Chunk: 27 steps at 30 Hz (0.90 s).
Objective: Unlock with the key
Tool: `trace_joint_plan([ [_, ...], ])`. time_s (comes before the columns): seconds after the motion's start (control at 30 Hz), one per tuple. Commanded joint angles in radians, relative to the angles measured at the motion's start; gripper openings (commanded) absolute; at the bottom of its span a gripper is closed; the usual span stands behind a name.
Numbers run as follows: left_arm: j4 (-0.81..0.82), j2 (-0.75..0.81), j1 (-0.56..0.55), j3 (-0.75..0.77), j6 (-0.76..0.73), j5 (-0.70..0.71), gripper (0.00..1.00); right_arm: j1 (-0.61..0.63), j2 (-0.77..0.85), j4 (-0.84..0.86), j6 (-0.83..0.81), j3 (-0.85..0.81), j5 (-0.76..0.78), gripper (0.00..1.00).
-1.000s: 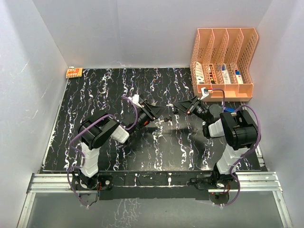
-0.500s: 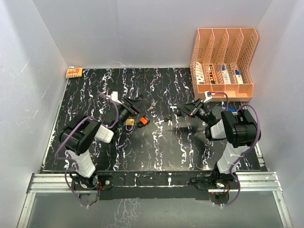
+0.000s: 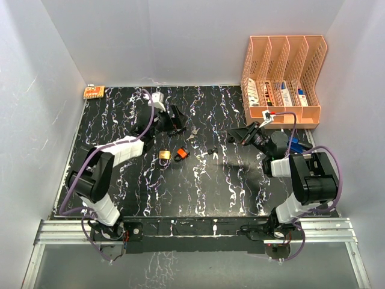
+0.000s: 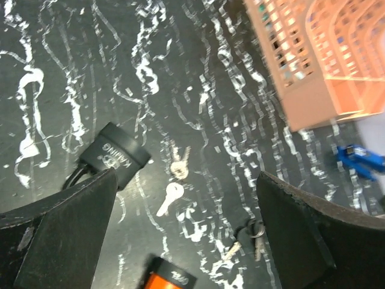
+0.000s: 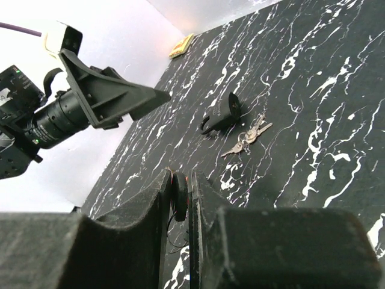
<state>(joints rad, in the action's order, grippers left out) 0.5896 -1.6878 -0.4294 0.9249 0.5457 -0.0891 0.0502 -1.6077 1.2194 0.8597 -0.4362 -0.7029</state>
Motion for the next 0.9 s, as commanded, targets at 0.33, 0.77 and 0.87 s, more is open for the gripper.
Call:
trace_joint_plan([
  [0.33,-0.297,-0.116,-0.002,0.155,-0.280,-0.007,0.98,0.018,0.169,-0.385,-0.259,-0.071,0.174,0.00],
  [0.77,-0.508,-0.298,0.000,0.409,-0.576,-0.073,0.98,0.036,0.215,-0.488,-0.322,-0.100,0.183,0.00],
  [0.87,-0.531,-0.313,0.000,0.422,-0.598,-0.066,0.98,0.037,0.218,-0.502,-0.332,-0.103,0.188,0.00],
])
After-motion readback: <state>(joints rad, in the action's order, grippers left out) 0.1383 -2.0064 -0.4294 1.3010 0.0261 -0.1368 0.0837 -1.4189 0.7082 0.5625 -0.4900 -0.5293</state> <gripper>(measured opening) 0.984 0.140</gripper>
